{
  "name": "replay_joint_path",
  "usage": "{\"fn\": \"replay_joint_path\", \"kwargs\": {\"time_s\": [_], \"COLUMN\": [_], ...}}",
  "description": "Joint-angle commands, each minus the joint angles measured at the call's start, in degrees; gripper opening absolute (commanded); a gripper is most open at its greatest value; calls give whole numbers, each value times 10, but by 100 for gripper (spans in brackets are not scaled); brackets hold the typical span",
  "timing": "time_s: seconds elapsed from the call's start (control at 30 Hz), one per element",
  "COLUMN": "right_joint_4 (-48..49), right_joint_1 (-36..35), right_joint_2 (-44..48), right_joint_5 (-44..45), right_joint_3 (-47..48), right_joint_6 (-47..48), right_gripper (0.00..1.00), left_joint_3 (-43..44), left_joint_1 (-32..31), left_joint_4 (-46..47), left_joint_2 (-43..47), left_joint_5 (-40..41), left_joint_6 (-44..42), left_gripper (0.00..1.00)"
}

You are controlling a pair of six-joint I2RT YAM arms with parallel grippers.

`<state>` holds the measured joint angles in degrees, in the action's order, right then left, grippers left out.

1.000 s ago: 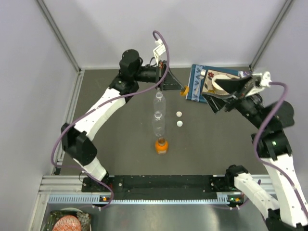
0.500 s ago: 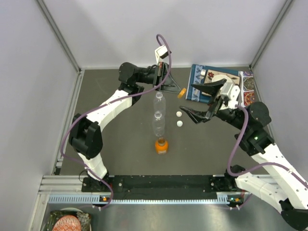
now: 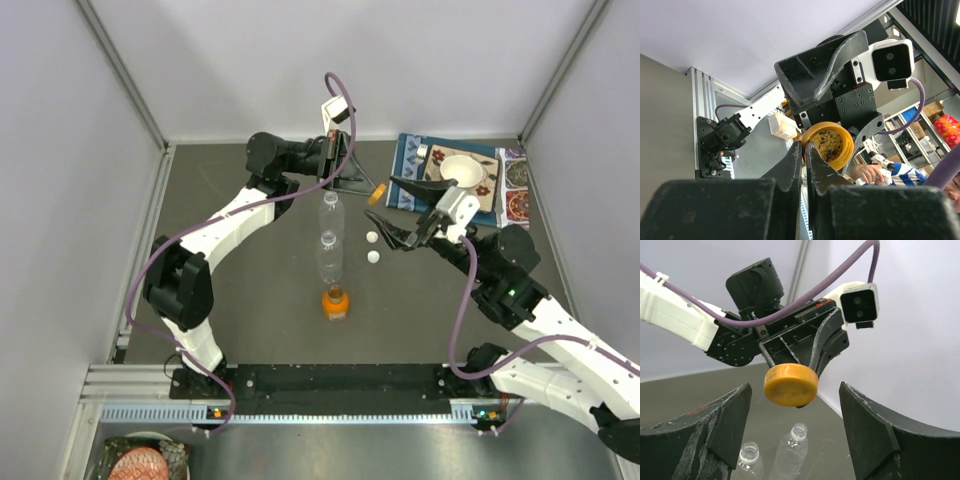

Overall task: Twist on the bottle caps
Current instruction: Pick up the bottle cap from the center of the board.

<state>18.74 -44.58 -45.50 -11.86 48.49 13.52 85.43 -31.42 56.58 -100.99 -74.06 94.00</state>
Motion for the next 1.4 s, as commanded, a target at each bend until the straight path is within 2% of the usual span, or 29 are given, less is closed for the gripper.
{"fn": "replay_joint_path", "kwargs": {"time_s": [0.0,0.23,0.47,1.07,1.17,1.27,1.3,1.33,1.37], "right_joint_4": [60,60,47,47,37,23,9,2,-7], "right_joint_1": [-10,-11,-11,-11,-11,-11,-11,-11,-11], "right_joint_2": [-5,-21,-29,-22,-21,-12,-9,0,7], "right_joint_5": [32,32,27,26,23,18,15,15,15], "right_joint_3": [-1,0,4,6,13,20,22,24,27], "right_joint_6": [11,9,1,-10,-12,-17,-17,-18,-22], "right_gripper": [70,61,58,42,40,37,36,35,35], "left_joint_3": [-6,-6,-8,-22,-26,-25,-24,-22,-20], "left_joint_1": [3,3,5,8,8,12,14,19,22], "left_joint_4": [30,37,51,56,36,-8,-17,-28,-50], "left_joint_2": [31,27,29,32,35,41,41,42,44], "left_joint_5": [5,2,3,8,8,6,2,-5,-8], "left_joint_6": [3,7,20,15,-5,-41,-48,-56,-76], "left_gripper": [0,0,0,0,1,13,34,41,43]}}
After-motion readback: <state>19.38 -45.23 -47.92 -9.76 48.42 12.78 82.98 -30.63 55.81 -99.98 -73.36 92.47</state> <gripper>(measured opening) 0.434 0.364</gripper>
